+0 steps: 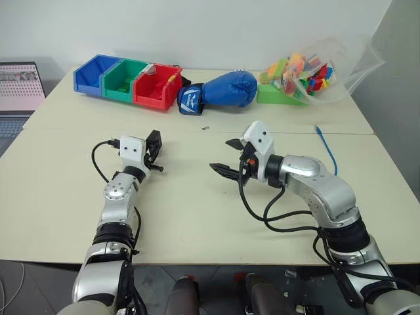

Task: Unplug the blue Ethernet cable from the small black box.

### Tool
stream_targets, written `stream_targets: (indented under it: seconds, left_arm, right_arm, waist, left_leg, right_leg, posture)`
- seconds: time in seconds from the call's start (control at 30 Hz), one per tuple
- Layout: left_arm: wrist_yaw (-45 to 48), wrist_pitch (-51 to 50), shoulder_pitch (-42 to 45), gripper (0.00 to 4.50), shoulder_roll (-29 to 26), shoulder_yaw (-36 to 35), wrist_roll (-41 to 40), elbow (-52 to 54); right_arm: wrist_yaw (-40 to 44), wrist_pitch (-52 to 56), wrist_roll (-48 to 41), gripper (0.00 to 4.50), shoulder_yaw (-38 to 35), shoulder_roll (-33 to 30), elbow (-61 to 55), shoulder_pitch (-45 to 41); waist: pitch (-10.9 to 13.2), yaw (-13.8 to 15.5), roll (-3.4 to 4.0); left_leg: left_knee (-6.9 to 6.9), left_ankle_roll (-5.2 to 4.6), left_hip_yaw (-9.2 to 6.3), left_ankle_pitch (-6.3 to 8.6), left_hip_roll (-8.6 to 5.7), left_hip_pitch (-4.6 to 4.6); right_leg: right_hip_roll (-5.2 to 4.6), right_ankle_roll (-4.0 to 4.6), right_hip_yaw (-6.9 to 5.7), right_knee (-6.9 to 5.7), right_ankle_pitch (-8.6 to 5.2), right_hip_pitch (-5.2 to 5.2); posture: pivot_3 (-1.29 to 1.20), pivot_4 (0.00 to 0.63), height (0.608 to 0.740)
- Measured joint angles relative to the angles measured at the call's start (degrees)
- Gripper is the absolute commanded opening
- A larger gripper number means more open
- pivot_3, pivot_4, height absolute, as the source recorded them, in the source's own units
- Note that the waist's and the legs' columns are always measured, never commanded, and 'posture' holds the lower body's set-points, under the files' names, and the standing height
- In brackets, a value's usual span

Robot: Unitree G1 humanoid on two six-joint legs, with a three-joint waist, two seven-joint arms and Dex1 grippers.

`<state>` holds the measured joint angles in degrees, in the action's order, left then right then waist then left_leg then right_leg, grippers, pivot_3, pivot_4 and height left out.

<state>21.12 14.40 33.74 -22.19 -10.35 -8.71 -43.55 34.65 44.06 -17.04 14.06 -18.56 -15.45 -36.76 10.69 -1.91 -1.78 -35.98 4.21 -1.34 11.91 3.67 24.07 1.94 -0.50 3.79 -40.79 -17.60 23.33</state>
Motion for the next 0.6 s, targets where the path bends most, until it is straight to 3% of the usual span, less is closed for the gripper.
stream_targets:
  seconds: [0.07, 0.33, 0.47, 0.6]
  left_arm:
    - [0.97, -0.04, 0.04, 1.48, 0.12, -1.19, -1.36, -0.86]
    - [4.43, -1.05, -3.15, 3.17, -0.2, -1.75, -2.95, 1.92]
    - [4.68, -5.09, -8.1, 3.17, -0.66, -1.6, -2.95, 8.62]
    - [7.27, -15.68, -18.71, 3.17, -3.81, -0.82, -4.71, 25.78]
  right_arm:
    - [-0.09, 0.32, 0.04, 4.28, 0.34, 0.1, 0.0, 0.0]
    - [-0.3, 0.5, 0.2, 4.28, 0.7, 0.1, 0.0, 0.0]
    - [-0.8, 0.46, 0.59, 4.28, 0.8, 0.0, 0.01, 0.05]
    - [-1.37, -0.02, 0.56, 4.28, 0.31, -0.28, -1.19, 3.01]
  waist:
    - [0.0, -0.05, 0.0]
    - [0.0, -0.13, 0.0]
    - [0.0, -0.18, 0.0]
    - [-0.03, -0.49, -0.04]
  left_leg:
    - [0.0, 0.0, 0.0, 0.0, 0.01, -0.01]
    - [0.01, 0.0, 0.0, 0.0, 0.01, -0.03]
    - [0.01, 0.01, -0.01, 0.0, 0.0, -0.04]
    - [0.04, 0.01, -0.03, 0.0, 0.05, -0.06]
  right_leg:
    - [0.0, 0.0, 0.0, -0.01, 0.0, 0.0]
    - [0.0, 0.0, 0.0, -0.02, 0.0, -0.01]
    - [-0.01, -0.01, 0.0, -0.05, -0.01, -0.01]
    - [-0.02, 0.0, 0.1, -0.01, -0.01, -0.03]
  posture:
    - [0.0, 0.15, 0.74]
    - [0.0, 0.15, 0.74]
    - [0.0, 0.15, 0.74]
    - [0.0, 0.15, 0.74]
